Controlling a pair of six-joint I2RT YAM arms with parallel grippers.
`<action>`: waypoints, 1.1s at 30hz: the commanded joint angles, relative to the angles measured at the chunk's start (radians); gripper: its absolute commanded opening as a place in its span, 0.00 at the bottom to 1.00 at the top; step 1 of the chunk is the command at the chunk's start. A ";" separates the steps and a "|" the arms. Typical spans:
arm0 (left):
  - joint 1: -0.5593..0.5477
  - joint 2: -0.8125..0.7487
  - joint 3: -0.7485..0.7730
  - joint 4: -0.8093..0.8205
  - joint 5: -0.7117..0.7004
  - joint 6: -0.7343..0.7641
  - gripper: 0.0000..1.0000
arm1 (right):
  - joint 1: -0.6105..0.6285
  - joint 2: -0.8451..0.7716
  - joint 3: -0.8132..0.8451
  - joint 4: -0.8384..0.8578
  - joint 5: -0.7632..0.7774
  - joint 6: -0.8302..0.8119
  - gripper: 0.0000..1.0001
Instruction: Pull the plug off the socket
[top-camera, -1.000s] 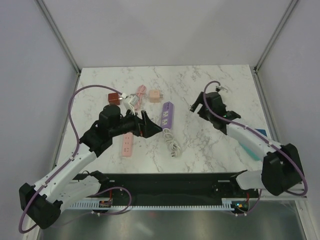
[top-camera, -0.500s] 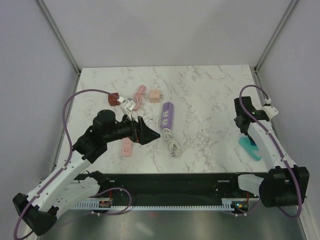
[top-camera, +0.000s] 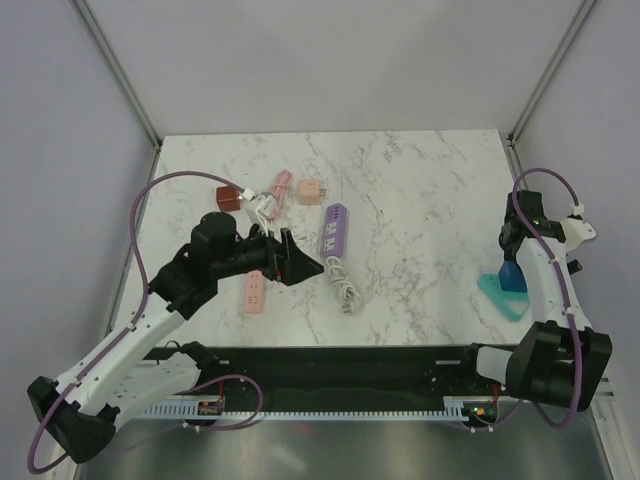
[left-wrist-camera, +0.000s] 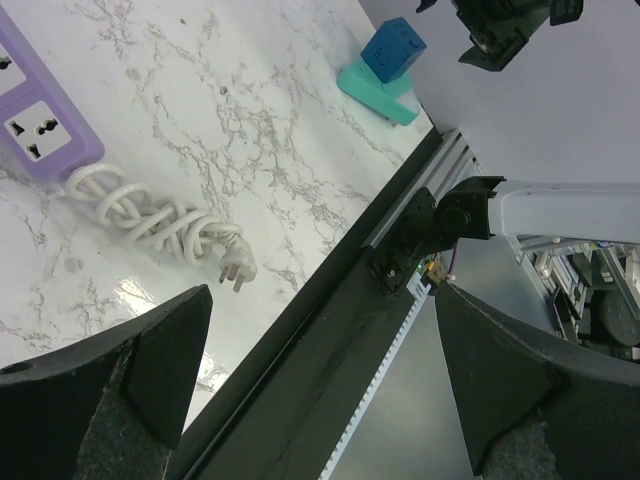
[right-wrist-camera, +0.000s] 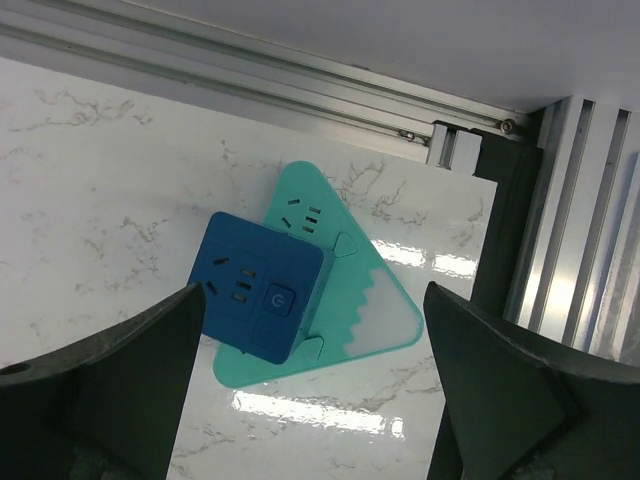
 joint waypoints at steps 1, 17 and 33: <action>-0.012 0.023 0.043 -0.009 0.022 0.039 1.00 | -0.028 0.039 0.017 0.030 0.008 0.063 0.98; -0.059 0.073 0.059 -0.025 -0.036 0.030 1.00 | -0.055 0.145 -0.032 0.122 -0.027 0.346 0.97; -0.107 0.089 0.085 -0.036 -0.099 0.013 1.00 | -0.065 0.267 -0.045 0.170 -0.016 0.396 0.87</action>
